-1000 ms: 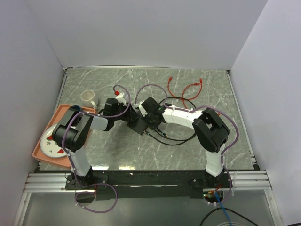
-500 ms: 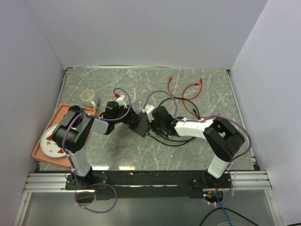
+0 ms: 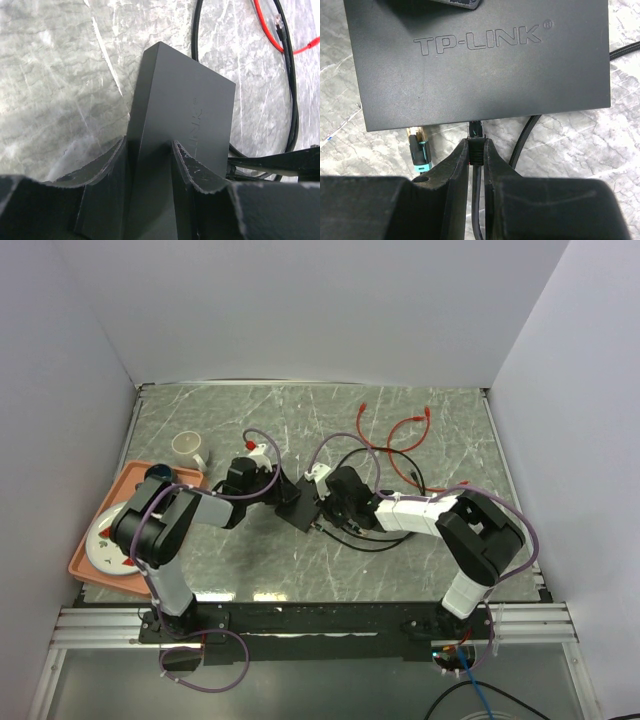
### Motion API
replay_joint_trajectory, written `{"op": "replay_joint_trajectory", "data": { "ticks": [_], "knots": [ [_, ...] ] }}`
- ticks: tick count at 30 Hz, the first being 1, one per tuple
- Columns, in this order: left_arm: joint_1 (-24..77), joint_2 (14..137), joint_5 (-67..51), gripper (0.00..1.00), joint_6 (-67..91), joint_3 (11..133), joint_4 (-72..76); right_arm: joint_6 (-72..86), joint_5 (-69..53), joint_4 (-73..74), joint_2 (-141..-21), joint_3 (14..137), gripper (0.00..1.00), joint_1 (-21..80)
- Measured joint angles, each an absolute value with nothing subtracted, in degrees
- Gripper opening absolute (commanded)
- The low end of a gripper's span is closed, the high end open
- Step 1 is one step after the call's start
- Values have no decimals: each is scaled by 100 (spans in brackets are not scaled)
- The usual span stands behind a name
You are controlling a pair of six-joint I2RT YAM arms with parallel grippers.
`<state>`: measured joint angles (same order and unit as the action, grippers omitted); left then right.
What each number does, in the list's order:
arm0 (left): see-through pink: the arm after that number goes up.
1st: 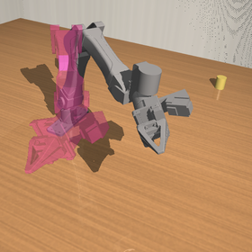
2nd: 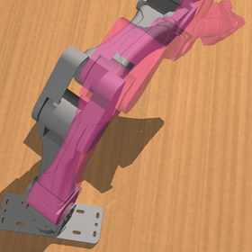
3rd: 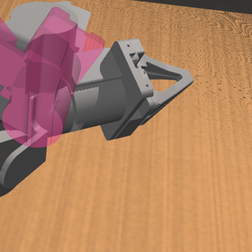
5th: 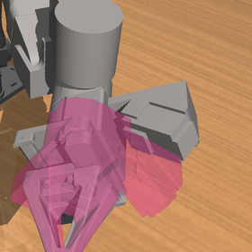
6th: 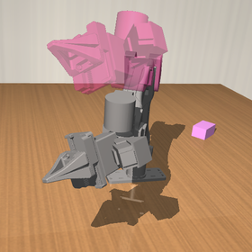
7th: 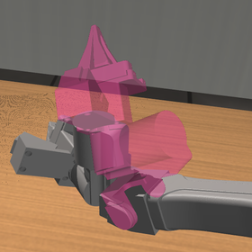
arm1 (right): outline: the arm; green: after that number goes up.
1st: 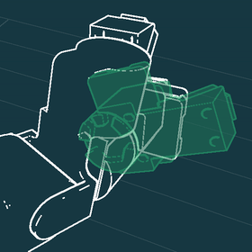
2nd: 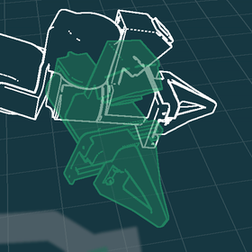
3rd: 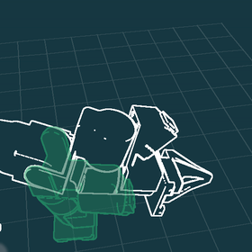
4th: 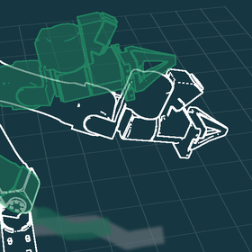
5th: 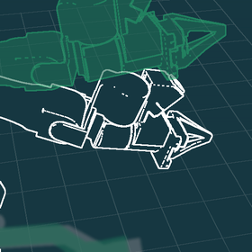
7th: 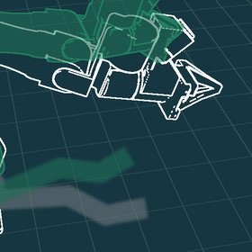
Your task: Insert the plug into the switch port
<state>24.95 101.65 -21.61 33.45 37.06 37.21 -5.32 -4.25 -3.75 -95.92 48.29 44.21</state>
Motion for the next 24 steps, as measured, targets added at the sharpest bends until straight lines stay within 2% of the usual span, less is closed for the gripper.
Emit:
{"op": "replay_joint_trajectory", "data": {
  "ticks": [24],
  "knots": [
    [3131,9651,-670,10,3933,3301,3677,-440,-445,-209,-9673,4934,0,4425]
  ]
}}
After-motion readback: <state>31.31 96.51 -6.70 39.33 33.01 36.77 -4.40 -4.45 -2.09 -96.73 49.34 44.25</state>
